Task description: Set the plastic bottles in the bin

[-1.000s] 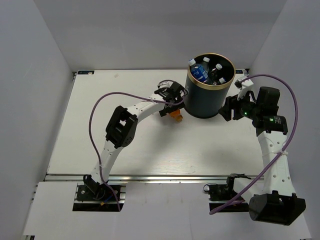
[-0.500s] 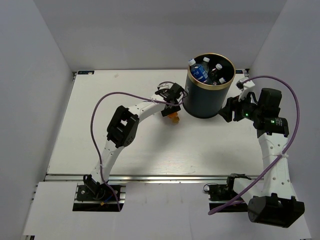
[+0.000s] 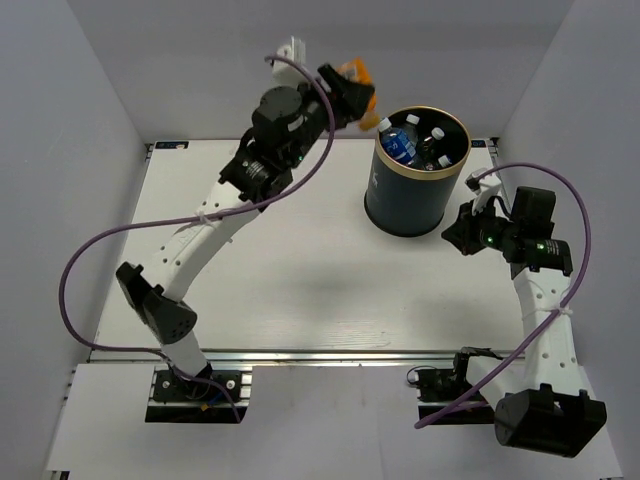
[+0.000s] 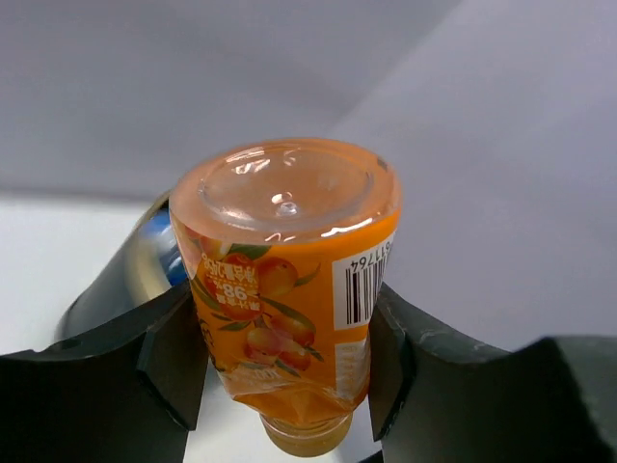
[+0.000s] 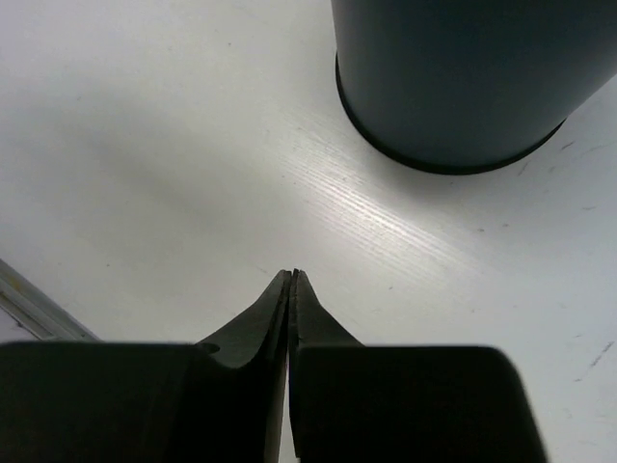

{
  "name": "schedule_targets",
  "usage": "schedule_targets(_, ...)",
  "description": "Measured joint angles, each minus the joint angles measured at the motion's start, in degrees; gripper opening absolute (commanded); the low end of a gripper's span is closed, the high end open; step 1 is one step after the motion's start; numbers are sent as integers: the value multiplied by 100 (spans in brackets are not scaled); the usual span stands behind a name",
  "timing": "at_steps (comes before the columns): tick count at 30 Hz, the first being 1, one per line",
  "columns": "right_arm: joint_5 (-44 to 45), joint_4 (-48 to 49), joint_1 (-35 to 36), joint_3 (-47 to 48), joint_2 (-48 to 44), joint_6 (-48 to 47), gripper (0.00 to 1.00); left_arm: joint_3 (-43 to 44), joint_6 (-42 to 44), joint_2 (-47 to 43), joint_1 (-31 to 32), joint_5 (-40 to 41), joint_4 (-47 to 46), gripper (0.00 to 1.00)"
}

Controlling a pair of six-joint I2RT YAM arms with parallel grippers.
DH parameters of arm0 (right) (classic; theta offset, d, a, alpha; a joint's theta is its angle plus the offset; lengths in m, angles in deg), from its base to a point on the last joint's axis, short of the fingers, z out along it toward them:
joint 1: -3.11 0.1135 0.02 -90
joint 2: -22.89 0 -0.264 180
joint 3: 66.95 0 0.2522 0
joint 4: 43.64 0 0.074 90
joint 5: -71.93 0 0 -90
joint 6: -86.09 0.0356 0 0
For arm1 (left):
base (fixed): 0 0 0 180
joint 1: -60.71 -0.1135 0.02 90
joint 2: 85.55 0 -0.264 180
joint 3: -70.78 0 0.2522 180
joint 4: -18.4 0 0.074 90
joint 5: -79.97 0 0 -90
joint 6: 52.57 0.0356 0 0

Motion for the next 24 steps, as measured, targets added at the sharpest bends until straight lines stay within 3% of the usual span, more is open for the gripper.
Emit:
schedule_targets(3, 26, -59, -4, -146, -87, -70, 0, 1294, 131, 658, -2, -553, -717, 0)
schedule_targets(7, 63, -262, -31, -297, -404, -157, 0, 2946, 85, 2188, -17, -1252, -1451, 4)
schedule_targets(14, 66, -614, -37, -638, -750, -273, 0, 3040, -697, 4111, -50, -2282, -2356, 6)
schedule_targets(18, 66, -695, -37, -723, -750, -278, 0, 3062, -1049, 4793, -57, -2660, -2468, 14)
schedule_targets(19, 66, -699, -37, -728, -750, -278, 0, 3027, -1071, 4822, -48, -2721, -2500, 29)
schedule_targets(21, 63, -697, -39, -728, -750, -280, 0, 2975, -1086, 4754, -28, -2717, -2485, 38)
schedule_targets(22, 63, -697, -39, -728, -750, -280, 0, 2966, -1054, 4704, -26, -2704, -2487, 59)
schedule_targets(24, 63, -697, -42, -728, -748, -280, 0, 2966, -981, 4592, -35, -2662, -2444, 87)
